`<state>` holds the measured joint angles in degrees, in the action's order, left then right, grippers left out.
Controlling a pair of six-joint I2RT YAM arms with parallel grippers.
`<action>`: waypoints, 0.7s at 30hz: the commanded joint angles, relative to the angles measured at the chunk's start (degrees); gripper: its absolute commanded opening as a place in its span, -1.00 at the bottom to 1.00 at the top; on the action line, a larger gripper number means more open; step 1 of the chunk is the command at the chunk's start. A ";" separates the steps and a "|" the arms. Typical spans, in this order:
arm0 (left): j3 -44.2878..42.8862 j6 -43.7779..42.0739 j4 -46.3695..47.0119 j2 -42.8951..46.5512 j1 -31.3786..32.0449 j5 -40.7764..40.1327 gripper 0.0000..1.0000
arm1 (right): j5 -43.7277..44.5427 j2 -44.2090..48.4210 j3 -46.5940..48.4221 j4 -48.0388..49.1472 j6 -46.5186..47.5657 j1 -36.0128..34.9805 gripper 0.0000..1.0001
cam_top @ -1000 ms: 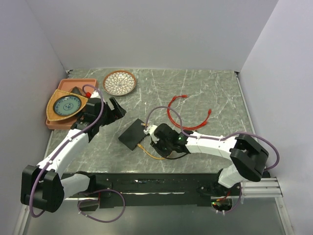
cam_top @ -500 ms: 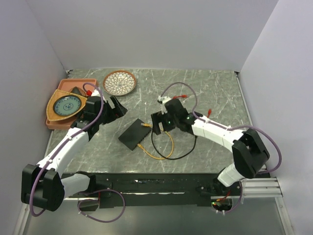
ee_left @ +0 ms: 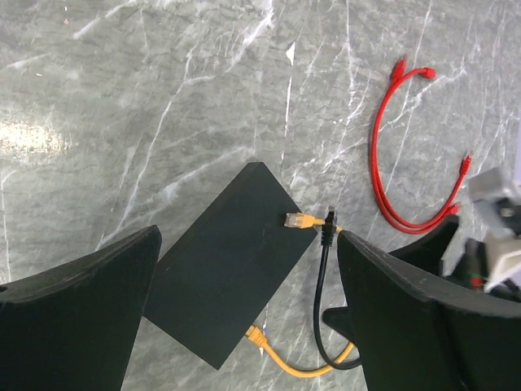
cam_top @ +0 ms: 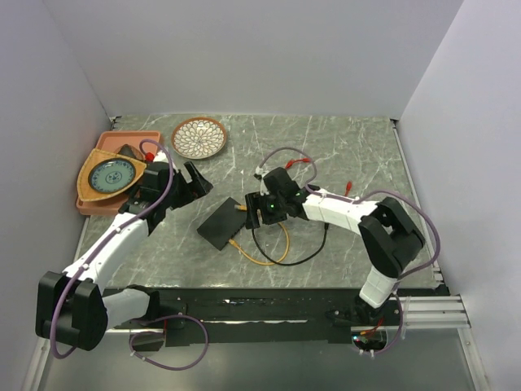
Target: Insert the plug into the switch port
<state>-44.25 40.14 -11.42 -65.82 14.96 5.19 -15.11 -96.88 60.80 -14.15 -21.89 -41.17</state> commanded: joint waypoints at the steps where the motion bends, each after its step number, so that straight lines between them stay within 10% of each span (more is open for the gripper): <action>1: -0.05 0.55 2.10 -1.06 -0.37 1.05 0.92 | -1.41 -2.78 1.25 2.55 -2.54 -1.54 0.57; 5: -0.05 0.55 1.93 -0.98 -0.37 1.40 0.93 | 0.42 -6.82 3.19 1.50 -4.20 -2.16 0.18; 11: -0.49 0.12 0.61 -0.10 -0.55 0.61 0.93 | 5.35 -6.14 2.23 2.11 -5.45 -2.43 -1.00; 21: 0.21 -0.59 4.02 1.57 -0.72 4.99 0.93 | 0.36 6.08 -2.78 6.50 5.79 -2.34 -1.00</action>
<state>-44.25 40.01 -11.75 -66.50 14.55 6.11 -11.66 -96.99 58.83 -12.27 -22.26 -43.31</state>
